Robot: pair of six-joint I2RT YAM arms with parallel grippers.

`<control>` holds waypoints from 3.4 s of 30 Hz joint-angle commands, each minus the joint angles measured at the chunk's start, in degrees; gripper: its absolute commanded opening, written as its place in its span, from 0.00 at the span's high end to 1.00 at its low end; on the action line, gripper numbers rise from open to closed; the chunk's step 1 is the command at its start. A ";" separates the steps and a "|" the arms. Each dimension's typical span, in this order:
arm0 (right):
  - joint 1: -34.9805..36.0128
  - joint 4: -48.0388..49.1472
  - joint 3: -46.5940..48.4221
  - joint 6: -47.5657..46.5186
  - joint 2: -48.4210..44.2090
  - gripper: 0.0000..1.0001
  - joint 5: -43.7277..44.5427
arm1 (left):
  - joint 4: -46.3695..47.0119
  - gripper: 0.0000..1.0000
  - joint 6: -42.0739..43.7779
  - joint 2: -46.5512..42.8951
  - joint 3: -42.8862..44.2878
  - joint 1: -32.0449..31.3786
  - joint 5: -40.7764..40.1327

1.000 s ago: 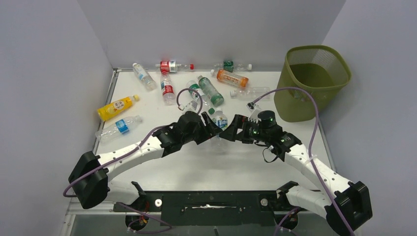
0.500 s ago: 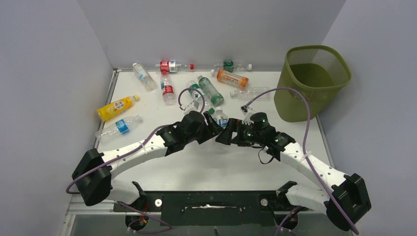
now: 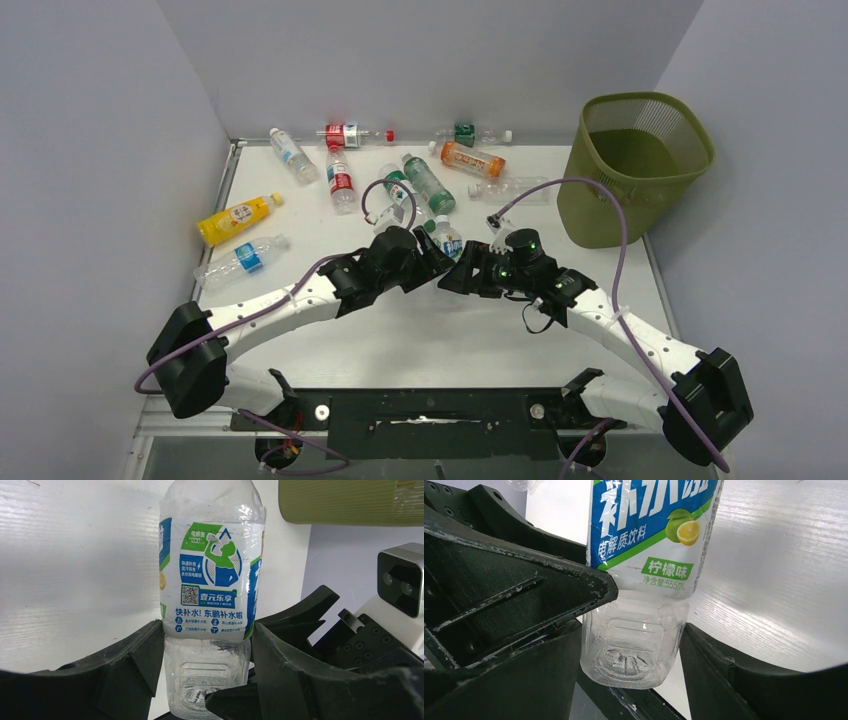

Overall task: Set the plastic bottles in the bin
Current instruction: Pick up the plastic bottle at the center of the board.

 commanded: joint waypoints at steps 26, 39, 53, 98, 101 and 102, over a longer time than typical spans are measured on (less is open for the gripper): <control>0.26 2.33 0.12 0.02 -1.41 0.39 2.42 | -2.32 0.24 3.26 -0.94 5.75 1.23 -0.60; 0.22 1.28 0.12 -0.11 -2.43 0.39 2.98 | -3.35 0.16 3.97 -5.17 5.99 2.97 -0.75; 0.22 0.54 0.34 -0.07 -2.99 0.39 3.28 | -5.94 0.15 5.60 -9.07 5.32 4.59 -1.80; 0.22 1.34 1.70 -0.64 -0.04 0.39 2.99 | -5.89 0.14 7.18 -11.90 1.42 11.19 2.03; 0.22 1.50 1.74 -0.59 0.25 0.39 2.86 | -5.91 0.14 7.27 -12.05 1.12 11.44 2.14; 0.24 1.59 1.82 -0.59 0.36 0.39 2.90 | -5.96 0.14 7.27 -12.17 1.06 11.53 2.18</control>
